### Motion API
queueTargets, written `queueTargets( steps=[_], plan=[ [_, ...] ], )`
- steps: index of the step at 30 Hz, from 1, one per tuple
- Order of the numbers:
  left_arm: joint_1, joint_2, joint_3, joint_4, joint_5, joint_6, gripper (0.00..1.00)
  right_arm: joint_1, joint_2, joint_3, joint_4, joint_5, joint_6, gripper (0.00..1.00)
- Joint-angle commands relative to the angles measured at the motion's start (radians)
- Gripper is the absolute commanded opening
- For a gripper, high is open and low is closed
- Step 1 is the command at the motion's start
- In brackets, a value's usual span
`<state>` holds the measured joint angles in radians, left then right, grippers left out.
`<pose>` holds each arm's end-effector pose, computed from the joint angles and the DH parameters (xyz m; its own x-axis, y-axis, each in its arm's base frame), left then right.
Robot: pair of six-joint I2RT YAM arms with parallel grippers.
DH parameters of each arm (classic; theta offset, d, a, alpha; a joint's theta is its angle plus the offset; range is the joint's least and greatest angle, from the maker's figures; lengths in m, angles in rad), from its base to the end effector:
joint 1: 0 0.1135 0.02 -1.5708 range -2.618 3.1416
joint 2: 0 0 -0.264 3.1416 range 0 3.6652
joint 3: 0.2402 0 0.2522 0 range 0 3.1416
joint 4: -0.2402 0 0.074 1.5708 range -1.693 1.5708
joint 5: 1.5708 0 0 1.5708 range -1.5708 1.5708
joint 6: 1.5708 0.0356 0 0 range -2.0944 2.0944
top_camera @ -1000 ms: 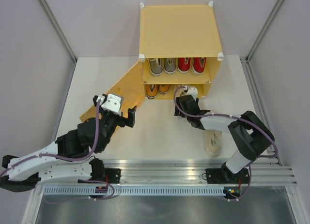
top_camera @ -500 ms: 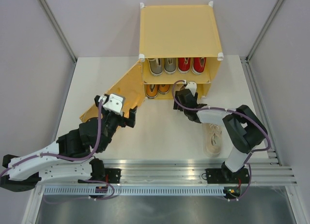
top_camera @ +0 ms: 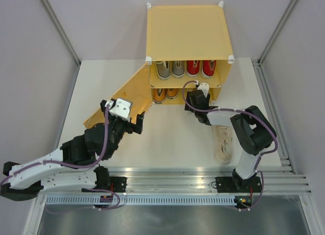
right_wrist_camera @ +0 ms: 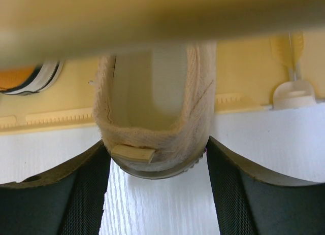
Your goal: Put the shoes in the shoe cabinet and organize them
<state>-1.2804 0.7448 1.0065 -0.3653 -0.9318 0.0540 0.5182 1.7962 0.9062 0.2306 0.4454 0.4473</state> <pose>0.0680 -0.1276 0.4039 -0.0111 0.1494 -0.9887 0.3439 0.9290 0.1366 0.3235 0.1668 0.1532 -0.5452 0.1384 -0.8268 0.0939 0.9901 0.1039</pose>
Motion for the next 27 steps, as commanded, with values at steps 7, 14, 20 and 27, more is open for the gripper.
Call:
queueTargets(
  steps=[7, 14, 20, 27],
  plan=[
    [0.001, 0.01, 0.003, 0.006, 0.024, 0.04, 1.0, -0.032, 0.058, 0.108, 0.15, -0.043, -0.085, 0.07],
    [0.001, 0.016, 0.004, 0.005, 0.03, 0.041, 1.0, -0.033, 0.111, 0.166, 0.157, -0.082, -0.104, 0.06],
    [0.001, 0.016, 0.004, 0.003, 0.03, 0.041, 1.0, -0.033, 0.144, 0.2, 0.184, -0.137, -0.133, 0.05],
    [0.001, 0.014, 0.006, 0.002, 0.031, 0.043, 1.0, -0.033, 0.163, 0.22, 0.205, -0.195, -0.165, 0.02]
  ],
)
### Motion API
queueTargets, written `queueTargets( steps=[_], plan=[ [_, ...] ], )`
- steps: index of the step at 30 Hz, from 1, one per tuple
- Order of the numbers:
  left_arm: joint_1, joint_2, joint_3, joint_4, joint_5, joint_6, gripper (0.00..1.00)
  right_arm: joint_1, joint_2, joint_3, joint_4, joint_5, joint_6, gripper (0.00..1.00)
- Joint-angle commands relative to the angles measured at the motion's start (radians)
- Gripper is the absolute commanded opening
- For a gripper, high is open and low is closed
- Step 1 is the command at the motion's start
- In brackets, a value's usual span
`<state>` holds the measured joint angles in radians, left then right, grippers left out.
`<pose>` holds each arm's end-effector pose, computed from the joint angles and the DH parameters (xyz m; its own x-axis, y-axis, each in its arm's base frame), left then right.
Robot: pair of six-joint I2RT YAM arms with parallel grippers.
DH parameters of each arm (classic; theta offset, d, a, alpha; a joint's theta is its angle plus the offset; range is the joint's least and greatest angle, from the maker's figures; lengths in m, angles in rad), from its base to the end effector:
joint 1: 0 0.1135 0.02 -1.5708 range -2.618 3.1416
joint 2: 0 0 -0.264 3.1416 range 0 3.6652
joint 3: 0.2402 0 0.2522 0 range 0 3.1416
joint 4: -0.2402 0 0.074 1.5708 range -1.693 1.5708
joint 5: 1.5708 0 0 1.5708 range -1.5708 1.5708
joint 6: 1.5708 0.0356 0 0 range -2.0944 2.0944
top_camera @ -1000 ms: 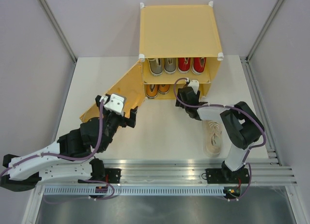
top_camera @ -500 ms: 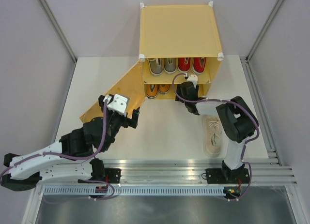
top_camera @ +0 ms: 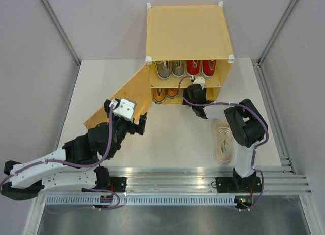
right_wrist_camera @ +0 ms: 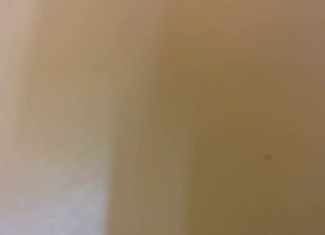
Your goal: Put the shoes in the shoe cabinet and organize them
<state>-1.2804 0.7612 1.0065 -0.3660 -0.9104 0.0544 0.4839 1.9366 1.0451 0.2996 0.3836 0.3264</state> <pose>0.0690 -0.1329 0.4018 -0.0147 0.1656 -0.9861 0.3646 0.9192 0.1489 0.3637 0.1761 0.1474 -0.5180 0.0637 -0.8530 0.0101 0.9976 0.0683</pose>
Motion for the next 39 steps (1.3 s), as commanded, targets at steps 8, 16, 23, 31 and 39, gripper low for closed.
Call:
queueTargets(
  steps=[8, 16, 23, 31, 39],
  plan=[
    [0.001, -0.002, 0.006, 0.001, 0.015, 0.042, 1.0, 0.001, 0.036, 0.098, 0.16, -0.19, -0.063, 0.01],
    [0.001, -0.002, 0.007, 0.001, 0.018, 0.042, 1.0, 0.01, 0.036, 0.09, 0.208, -0.242, -0.089, 0.01],
    [0.001, 0.0, 0.006, -0.001, 0.018, 0.042, 1.0, 0.013, 0.07, 0.138, 0.132, -0.175, -0.072, 0.13],
    [0.001, 0.006, 0.007, -0.004, 0.027, 0.039, 1.0, 0.013, 0.013, 0.037, 0.122, -0.086, -0.026, 0.45],
    [0.001, 0.01, 0.007, -0.007, 0.03, 0.036, 1.0, 0.013, -0.114, -0.083, 0.113, -0.065, -0.001, 0.74]
  ],
)
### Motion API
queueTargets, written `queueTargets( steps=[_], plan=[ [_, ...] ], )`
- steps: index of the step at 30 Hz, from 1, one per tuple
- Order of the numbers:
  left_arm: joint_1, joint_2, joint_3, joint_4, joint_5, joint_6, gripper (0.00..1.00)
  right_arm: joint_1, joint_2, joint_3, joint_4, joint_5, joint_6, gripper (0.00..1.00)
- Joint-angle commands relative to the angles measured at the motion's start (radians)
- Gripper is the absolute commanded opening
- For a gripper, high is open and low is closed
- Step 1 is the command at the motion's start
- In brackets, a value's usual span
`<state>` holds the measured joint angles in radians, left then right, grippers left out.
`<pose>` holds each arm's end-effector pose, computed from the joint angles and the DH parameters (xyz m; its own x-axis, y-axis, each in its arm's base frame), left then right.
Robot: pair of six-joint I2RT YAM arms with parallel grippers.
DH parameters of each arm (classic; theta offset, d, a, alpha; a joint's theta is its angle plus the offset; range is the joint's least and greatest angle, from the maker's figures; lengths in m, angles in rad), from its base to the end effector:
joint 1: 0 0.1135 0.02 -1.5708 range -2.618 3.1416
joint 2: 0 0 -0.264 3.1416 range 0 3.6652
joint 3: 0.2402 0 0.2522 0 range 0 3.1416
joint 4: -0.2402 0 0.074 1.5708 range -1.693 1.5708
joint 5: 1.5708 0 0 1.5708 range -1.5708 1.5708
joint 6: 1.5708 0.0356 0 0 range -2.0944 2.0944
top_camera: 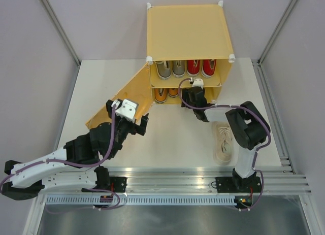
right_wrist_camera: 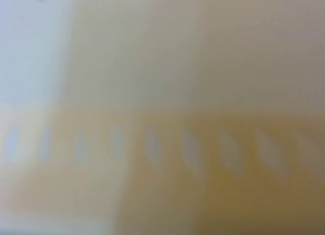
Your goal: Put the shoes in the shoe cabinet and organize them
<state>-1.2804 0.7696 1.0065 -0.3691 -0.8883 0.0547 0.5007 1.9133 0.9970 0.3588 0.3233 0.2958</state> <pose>0.0694 -0.1359 0.4003 -0.0167 0.1763 -0.9842 0.3856 0.9093 0.1563 0.3535 0.1806 0.1473 -0.5077 0.0373 -0.8607 -0.0739 0.9935 0.0866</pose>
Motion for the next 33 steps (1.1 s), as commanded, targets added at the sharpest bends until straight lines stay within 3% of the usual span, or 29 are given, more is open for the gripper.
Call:
queueTargets(
  steps=[1, 7, 12, 18, 25, 30, 33],
  plan=[
    [0.001, 0.002, 0.007, -0.004, 0.011, 0.034, 1.0, -0.004, -0.106, -0.047, 0.051, -0.006, 0.031, 0.75],
    [0.003, 0.002, 0.007, -0.005, 0.006, 0.034, 1.0, -0.004, -0.252, -0.149, 0.051, -0.038, 0.043, 0.82],
    [0.001, -0.015, 0.004, -0.002, -0.003, 0.036, 1.0, -0.005, -0.422, -0.213, -0.05, 0.032, 0.09, 0.8],
    [0.001, -0.03, 0.004, -0.001, 0.008, 0.028, 1.0, -0.004, -0.669, -0.23, -0.467, 0.287, 0.265, 0.82],
    [0.001, -0.032, 0.004, -0.001, 0.023, 0.02, 1.0, -0.005, -0.888, -0.271, -0.857, 0.376, 0.446, 0.83],
    [0.001, -0.024, 0.003, -0.001, 0.028, 0.017, 1.0, -0.007, -0.944, -0.339, -0.926, 0.301, 0.502, 0.83],
    [0.001, -0.02, 0.003, -0.001, 0.029, 0.017, 1.0, -0.005, -0.996, -0.406, -0.803, 0.147, 0.402, 0.76]
  ],
)
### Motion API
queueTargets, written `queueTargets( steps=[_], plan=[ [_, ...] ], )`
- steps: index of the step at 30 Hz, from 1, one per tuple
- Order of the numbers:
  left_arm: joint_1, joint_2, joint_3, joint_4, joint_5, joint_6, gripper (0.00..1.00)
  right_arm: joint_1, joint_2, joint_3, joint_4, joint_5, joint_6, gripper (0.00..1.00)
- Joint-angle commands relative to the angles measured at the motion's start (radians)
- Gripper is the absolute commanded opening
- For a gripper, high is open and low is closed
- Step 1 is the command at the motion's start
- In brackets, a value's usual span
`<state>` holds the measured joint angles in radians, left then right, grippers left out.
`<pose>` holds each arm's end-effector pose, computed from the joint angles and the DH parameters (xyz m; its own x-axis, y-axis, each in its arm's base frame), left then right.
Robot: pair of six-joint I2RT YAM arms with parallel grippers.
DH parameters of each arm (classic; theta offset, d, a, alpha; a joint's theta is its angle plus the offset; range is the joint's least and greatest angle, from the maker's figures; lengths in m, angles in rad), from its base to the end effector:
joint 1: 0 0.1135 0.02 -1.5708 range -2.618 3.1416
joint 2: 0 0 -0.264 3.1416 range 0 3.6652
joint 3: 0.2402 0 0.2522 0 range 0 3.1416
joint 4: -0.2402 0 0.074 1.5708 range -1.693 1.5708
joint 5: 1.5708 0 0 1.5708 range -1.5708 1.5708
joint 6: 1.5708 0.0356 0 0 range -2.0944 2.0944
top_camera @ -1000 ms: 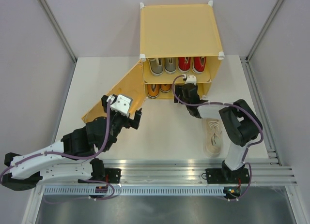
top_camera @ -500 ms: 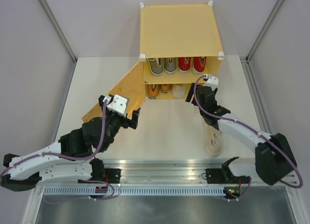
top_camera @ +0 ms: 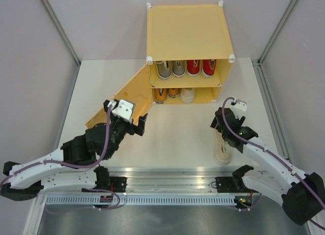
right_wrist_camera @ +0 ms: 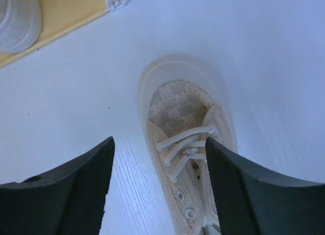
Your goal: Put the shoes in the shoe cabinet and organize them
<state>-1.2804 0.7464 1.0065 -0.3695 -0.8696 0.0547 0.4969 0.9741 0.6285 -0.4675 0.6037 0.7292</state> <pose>0.0673 -0.1301 0.4031 -0.0093 0.1543 -0.9880 0.4018 0.9053 0.1377 0.1797 0.0745 0.2303 -0.5091 0.3479 -0.7872 0.3886 0.9091 0.1504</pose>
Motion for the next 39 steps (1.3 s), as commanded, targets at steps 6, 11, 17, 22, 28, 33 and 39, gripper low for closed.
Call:
queueTargets(
  steps=[6, 11, 17, 22, 28, 33, 39],
  plan=[
    [0.001, 0.005, 0.0, 0.001, 0.006, 0.019, 1.0, 0.0, -0.069, -0.187, 0.524, -0.366, -0.112, 0.38],
    [0.001, 0.008, 0.0, 0.001, 0.001, 0.023, 1.0, 0.011, 0.179, -0.07, 0.743, -0.398, -0.126, 0.41],
    [0.001, 0.013, -0.003, 0.004, -0.008, 0.031, 1.0, 0.02, 0.556, 0.074, 0.944, -0.329, -0.108, 0.26],
    [0.001, 0.016, -0.002, 0.006, -0.005, 0.036, 0.99, 0.02, 0.733, 0.19, 1.064, -0.297, -0.064, 0.14],
    [0.001, 0.005, -0.002, 0.003, -0.006, 0.037, 1.0, 0.002, 0.871, 0.304, 1.063, -0.239, -0.024, 0.03],
    [0.0, -0.004, 0.0, 0.003, 0.0, 0.037, 1.0, -0.04, 0.948, 0.394, 1.031, -0.237, -0.034, 0.01],
    [0.0, -0.004, 0.001, 0.003, 0.006, 0.037, 0.99, -0.07, 0.997, 0.468, 1.012, -0.237, -0.063, 0.01]
  ],
)
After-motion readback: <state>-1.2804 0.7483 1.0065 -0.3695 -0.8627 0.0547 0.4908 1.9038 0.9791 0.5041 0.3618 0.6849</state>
